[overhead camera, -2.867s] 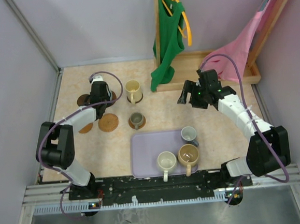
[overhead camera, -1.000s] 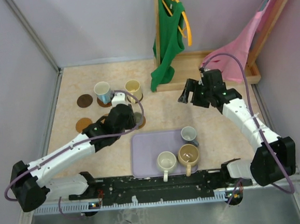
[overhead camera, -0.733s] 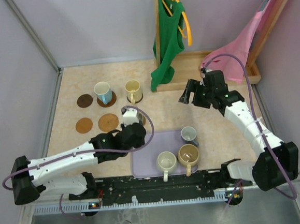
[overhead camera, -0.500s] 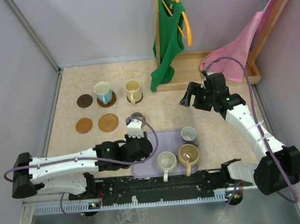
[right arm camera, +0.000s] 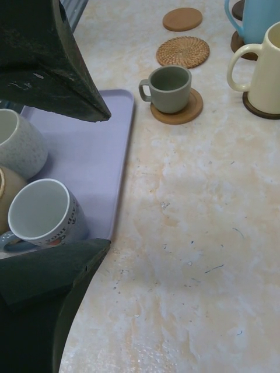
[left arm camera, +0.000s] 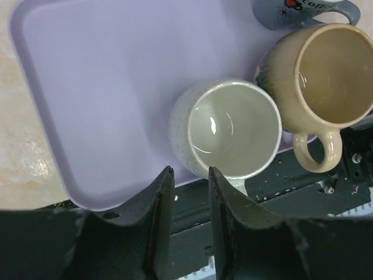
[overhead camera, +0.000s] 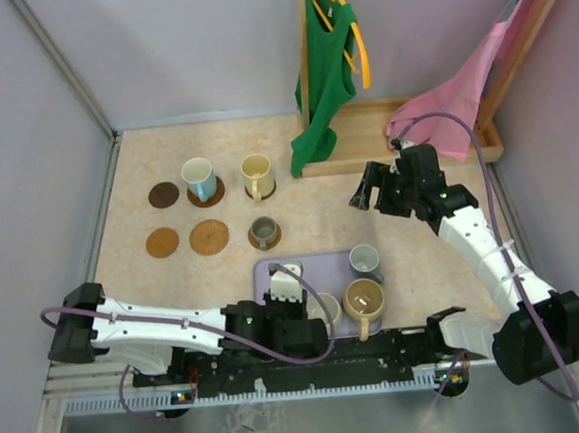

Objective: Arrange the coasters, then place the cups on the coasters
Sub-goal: Pick up the cup from the tray.

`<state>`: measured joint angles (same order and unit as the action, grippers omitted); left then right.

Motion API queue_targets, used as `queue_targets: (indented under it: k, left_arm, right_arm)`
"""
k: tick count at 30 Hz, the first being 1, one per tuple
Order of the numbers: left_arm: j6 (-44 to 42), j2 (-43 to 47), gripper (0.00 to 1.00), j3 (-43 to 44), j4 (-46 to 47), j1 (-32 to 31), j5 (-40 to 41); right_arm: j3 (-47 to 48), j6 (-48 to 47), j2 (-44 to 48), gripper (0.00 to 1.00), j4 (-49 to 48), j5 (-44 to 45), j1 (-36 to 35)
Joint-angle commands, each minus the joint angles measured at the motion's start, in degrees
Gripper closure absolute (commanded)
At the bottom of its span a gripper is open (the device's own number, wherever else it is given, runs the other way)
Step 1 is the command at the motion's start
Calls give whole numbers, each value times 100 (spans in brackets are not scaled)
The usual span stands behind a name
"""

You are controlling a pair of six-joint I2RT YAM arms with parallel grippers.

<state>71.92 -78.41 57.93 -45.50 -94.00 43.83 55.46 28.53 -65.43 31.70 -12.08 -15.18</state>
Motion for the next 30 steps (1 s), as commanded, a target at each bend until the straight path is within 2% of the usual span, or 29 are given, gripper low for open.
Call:
queue_targets:
  k: [1, 11, 18, 30]
  left_arm:
    - [751, -194, 63, 266, -287, -238, 214]
    - [1042, -360, 59, 369, -276, -623, 115]
    - [806, -419, 58, 167, 239, -638, -21]
    - [727, -758, 53, 180, 476, -638, -103]
  right_arm:
    - [-57, -143, 262, 19, -52, 49, 51]
    - [-175, -199, 338, 20, -6, 61, 54]
    - [-244, -165, 348, 20, -48, 7, 44]
    - [-159, -175, 342, 21, -2, 32, 33]
